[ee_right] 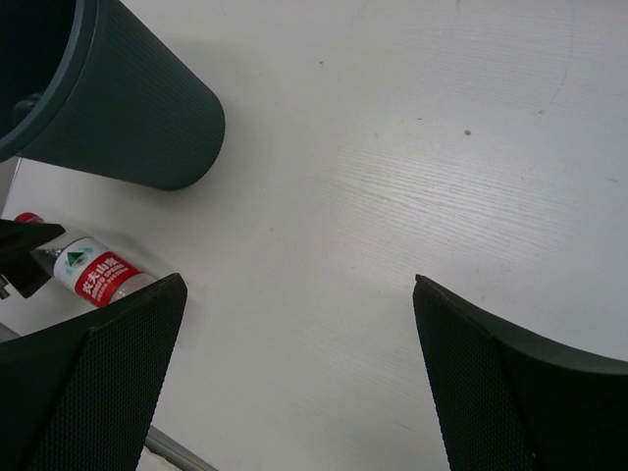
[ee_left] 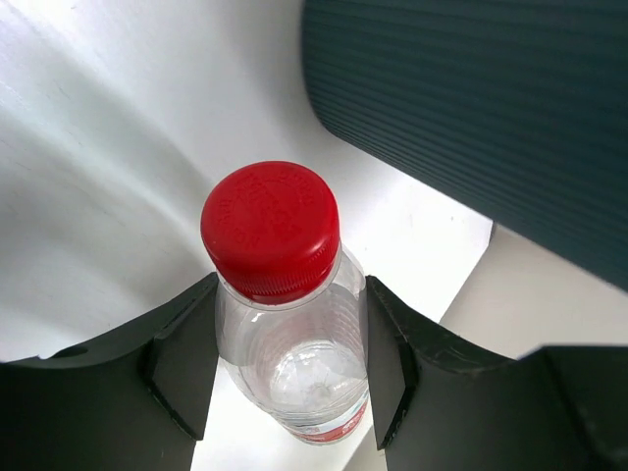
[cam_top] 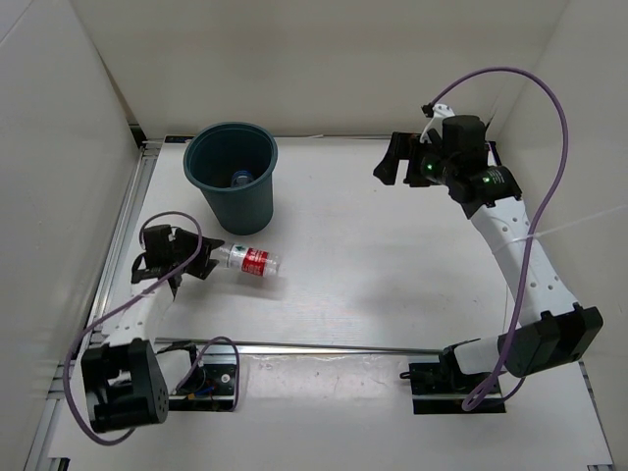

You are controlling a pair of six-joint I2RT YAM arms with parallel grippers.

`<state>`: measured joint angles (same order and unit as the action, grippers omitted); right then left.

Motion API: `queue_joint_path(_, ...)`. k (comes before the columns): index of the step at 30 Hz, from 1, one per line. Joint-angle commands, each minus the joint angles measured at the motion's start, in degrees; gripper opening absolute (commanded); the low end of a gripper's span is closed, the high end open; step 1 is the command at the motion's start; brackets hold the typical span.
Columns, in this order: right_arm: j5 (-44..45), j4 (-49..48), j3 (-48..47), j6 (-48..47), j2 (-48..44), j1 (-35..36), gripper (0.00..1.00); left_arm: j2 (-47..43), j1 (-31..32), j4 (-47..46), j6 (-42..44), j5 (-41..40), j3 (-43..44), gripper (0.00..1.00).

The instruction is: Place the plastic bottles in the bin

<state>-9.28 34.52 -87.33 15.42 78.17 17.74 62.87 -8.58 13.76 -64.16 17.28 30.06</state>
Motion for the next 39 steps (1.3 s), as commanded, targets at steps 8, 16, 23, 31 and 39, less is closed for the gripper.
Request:
queue_joint_path(8,-0.65,-1.92,3.22,0.14,-3.11,-0.07,1.00,-13.82,-0.74,4.52,5.45,3.55,6.13,0.54)
queue_joint_path(16,-0.65,-2.44,3.74,0.66,-3.11,-0.07,1.00,-12.88,-3.19,7.86,6.15,6.36,24.58,0.55)
queue_joint_path(23,-0.65,-2.97,3.75,0.66,-3.11,-0.07,1.00,-1.73,-4.96,7.86,4.48,6.55,48.13,0.56)
queue_joint_path(31,-0.65,-3.59,1.73,1.19,-1.88,-0.07,1.00,15.34,-5.57,7.86,10.79,-3.19,64.15,0.57)
queue_joint_path(39,0.66,-3.59,2.33,0.66,-1.88,-0.07,1.00,30.11,0.05,8.39,23.56,-12.36,71.53,0.60)
